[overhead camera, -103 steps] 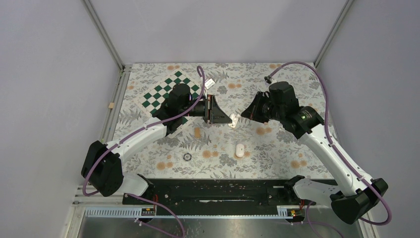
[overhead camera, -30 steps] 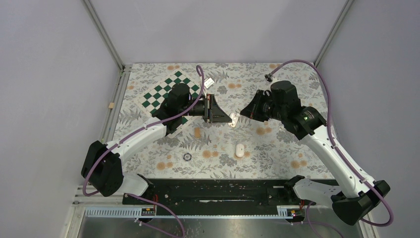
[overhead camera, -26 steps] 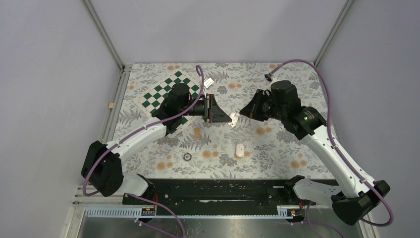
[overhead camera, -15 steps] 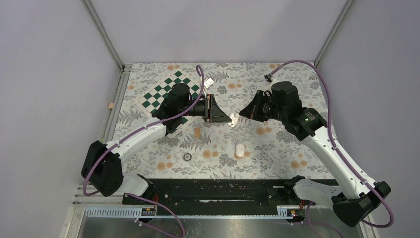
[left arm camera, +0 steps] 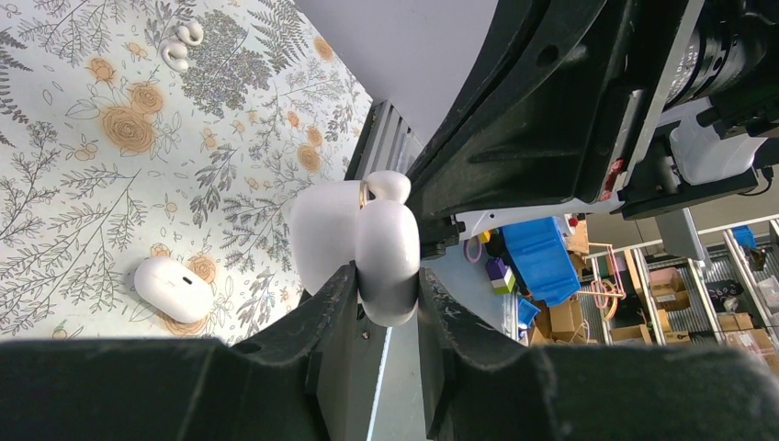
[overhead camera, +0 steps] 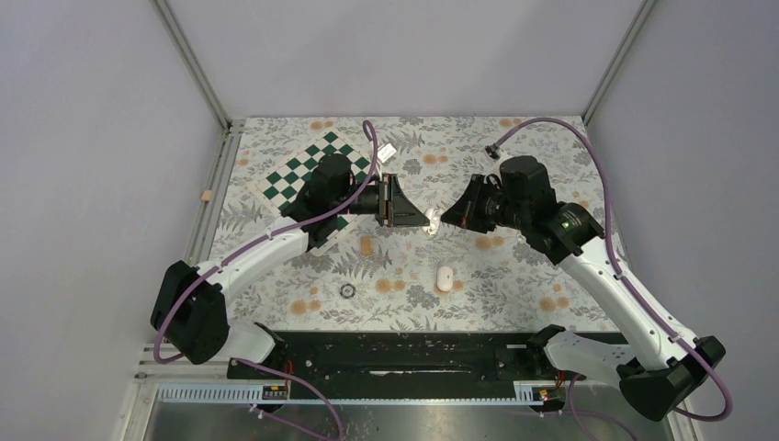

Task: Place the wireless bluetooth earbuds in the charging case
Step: Place the earbud in the charging case.

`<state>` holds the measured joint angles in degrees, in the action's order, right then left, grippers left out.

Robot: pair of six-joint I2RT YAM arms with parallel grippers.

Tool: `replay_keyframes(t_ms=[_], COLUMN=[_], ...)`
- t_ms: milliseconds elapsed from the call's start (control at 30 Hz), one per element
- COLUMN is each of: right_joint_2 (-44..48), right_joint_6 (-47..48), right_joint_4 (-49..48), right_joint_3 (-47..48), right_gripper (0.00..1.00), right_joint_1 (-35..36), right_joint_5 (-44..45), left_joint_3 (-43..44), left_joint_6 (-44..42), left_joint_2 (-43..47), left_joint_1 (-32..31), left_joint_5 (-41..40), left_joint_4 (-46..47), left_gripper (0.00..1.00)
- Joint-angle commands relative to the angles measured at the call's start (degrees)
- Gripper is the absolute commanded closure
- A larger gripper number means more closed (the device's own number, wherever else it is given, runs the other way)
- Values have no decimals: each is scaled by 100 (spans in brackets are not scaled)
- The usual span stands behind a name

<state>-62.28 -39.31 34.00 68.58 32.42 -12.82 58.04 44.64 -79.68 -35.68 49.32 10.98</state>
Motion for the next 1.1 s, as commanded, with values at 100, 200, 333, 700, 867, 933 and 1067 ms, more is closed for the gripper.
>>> replay_keyframes(t_ms=[100, 200, 333, 700, 867, 933, 1067], right_joint_2=[55, 142, 373, 270, 191, 196, 177], right_joint_6=[33, 103, 166, -28, -159, -178, -217], right_joint_4=[-8, 105, 318, -523, -860, -924, -1040], right_joint_3=[38, 109, 178, 91, -12, -21, -54], right_gripper=[97, 81, 63, 33, 26, 26, 26], right_joint_1=[114, 115, 113, 115, 112, 110, 114], right_joint_5=[-251, -204, 160, 234, -22, -26, -84], left_joint_3=[117, 113, 92, 161, 141, 129, 126], left_joint_6=[45, 45, 28, 16, -17, -4, 9], left_joint_2=[115, 106, 145, 129, 180, 181, 173], left_joint_1=[4, 10, 13, 9, 10, 13, 9], left_joint_5=[84, 79, 49, 69, 43, 27, 37], left_joint_4=[467, 451, 448, 389, 330, 349, 370], left_gripper=[100, 100, 100, 100, 100, 100, 100])
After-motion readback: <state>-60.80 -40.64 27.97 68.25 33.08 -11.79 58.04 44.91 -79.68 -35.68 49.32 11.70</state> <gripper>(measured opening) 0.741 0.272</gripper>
